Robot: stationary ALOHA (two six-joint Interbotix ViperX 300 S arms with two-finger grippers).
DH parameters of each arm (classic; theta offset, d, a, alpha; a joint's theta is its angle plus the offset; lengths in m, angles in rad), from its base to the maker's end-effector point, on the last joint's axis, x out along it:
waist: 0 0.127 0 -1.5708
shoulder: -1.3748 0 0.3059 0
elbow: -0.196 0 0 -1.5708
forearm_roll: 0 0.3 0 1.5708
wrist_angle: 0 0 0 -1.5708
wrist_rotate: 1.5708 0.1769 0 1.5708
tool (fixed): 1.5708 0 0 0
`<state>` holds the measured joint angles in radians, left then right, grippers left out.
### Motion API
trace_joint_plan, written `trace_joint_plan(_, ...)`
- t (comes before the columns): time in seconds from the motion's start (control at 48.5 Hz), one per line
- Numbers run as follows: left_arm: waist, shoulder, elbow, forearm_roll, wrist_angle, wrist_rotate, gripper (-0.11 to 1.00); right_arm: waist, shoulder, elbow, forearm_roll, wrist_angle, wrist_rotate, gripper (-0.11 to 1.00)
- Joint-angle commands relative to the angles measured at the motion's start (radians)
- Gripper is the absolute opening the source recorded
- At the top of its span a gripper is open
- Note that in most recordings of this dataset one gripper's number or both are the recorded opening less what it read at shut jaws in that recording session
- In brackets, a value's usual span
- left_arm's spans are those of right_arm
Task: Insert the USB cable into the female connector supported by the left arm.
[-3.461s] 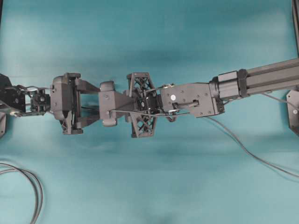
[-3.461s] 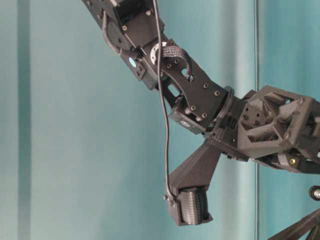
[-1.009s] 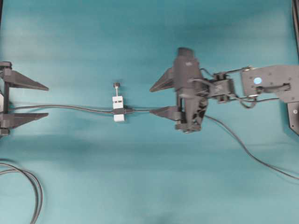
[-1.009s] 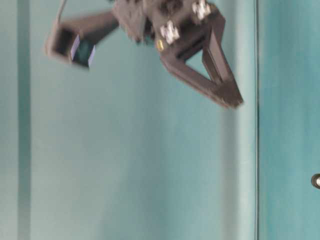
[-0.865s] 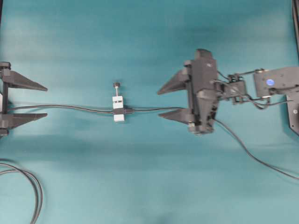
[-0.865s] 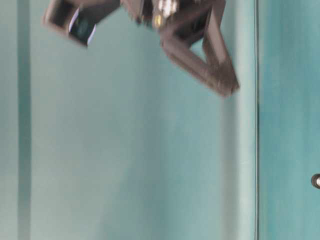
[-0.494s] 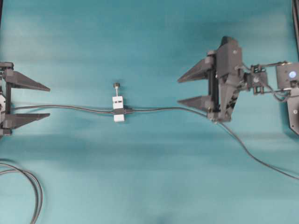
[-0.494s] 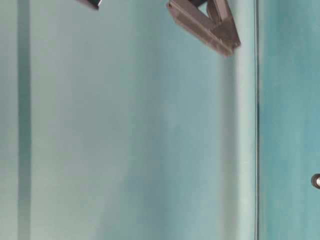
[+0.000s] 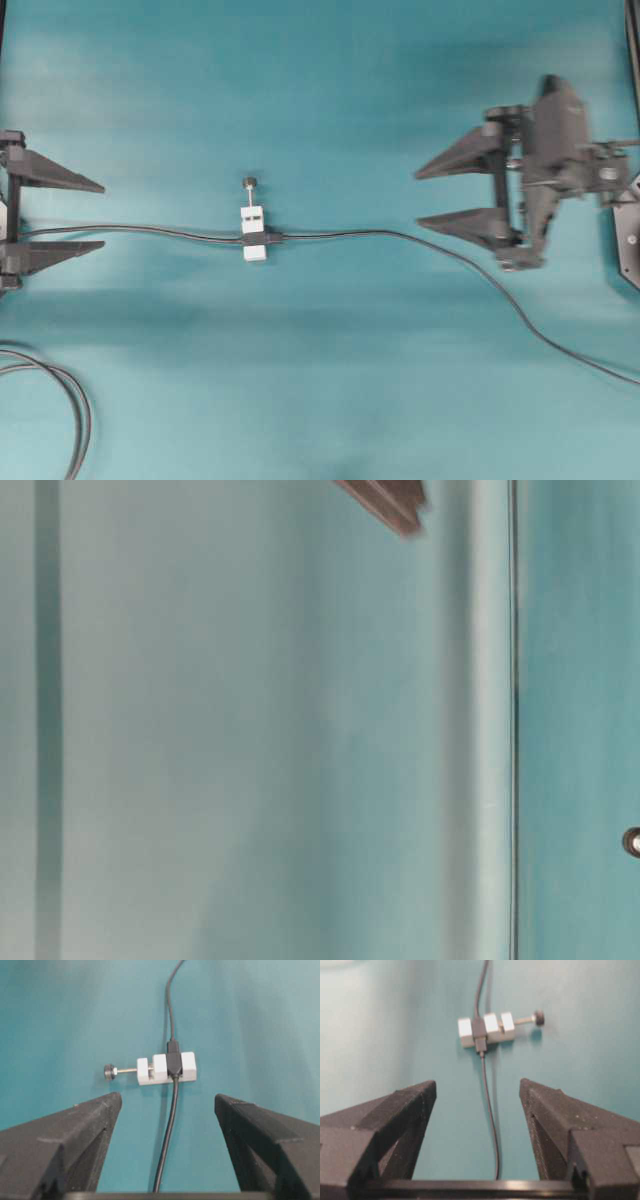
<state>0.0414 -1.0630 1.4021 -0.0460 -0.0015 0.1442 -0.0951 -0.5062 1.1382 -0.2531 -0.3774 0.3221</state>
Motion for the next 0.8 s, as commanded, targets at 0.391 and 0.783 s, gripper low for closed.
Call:
trace_joint_plan(0.391,-0.008,-0.011,0.002,-0.003,-0.118,-0.008,0.84,0.026,-0.598,0.259,-0.018,0.156,-0.135,0.71)
trace_joint_plan(0.783,-0.011,-0.011,0.063,-0.003,-0.272,-0.011,0.84,0.091,-0.601,0.284,-0.018,0.221,-0.077,0.71)
